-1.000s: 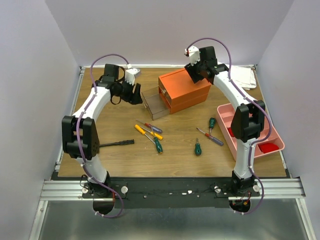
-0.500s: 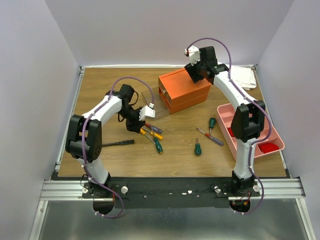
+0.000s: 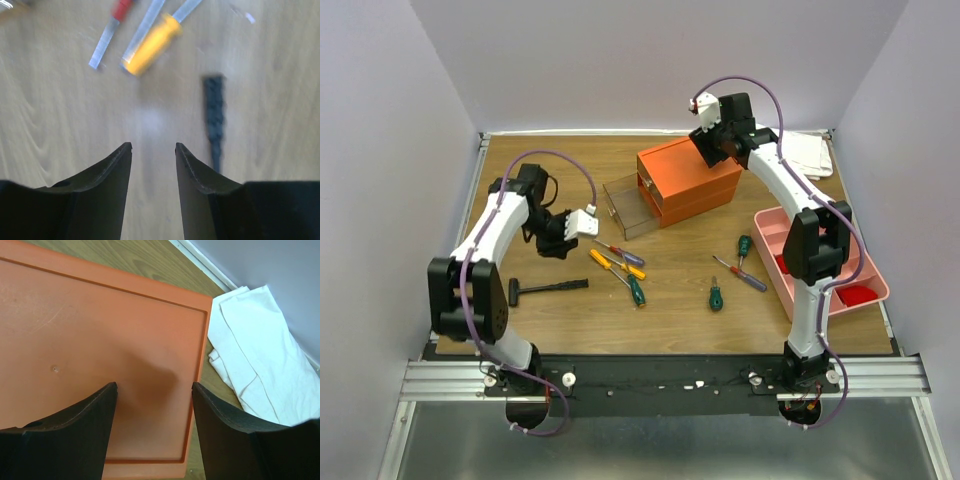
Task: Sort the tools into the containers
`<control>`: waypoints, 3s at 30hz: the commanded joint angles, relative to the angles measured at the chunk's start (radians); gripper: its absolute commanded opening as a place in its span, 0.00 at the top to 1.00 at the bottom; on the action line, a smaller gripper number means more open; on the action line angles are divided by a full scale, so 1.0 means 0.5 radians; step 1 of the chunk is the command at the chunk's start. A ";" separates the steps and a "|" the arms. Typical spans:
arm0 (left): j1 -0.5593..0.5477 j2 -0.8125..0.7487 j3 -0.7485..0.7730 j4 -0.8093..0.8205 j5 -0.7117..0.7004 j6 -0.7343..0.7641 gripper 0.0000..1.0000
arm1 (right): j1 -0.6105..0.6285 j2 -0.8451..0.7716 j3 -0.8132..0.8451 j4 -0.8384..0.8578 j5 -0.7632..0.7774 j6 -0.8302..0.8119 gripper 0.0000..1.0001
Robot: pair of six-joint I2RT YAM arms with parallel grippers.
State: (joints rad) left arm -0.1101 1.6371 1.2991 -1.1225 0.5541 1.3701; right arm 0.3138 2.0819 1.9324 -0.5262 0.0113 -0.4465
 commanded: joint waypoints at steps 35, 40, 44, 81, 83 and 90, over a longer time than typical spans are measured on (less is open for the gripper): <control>-0.587 0.429 -0.107 0.257 -0.194 0.202 0.65 | 0.011 0.027 -0.113 -0.307 0.054 -0.043 0.29; -0.587 0.447 -0.174 0.358 -0.271 0.208 0.66 | 0.014 0.045 -0.100 -0.307 0.051 -0.043 0.29; -0.587 0.487 -0.196 0.432 -0.335 0.184 0.68 | 0.014 0.052 -0.091 -0.310 0.048 -0.040 0.29; -0.139 0.564 0.615 1.848 0.493 -3.442 0.93 | 0.014 0.009 -0.143 -0.301 0.076 -0.055 0.28; -0.105 0.561 0.492 2.103 0.444 -3.705 0.95 | 0.014 -0.007 -0.152 -0.297 0.079 -0.061 0.28; -0.154 0.607 0.362 2.132 0.257 -4.047 0.87 | 0.014 -0.034 -0.208 -0.300 0.082 -0.070 0.28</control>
State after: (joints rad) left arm -0.1497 1.9263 1.4902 -0.1509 0.7208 -0.4267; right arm 0.3149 2.0514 1.8931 -0.5297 0.0238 -0.4629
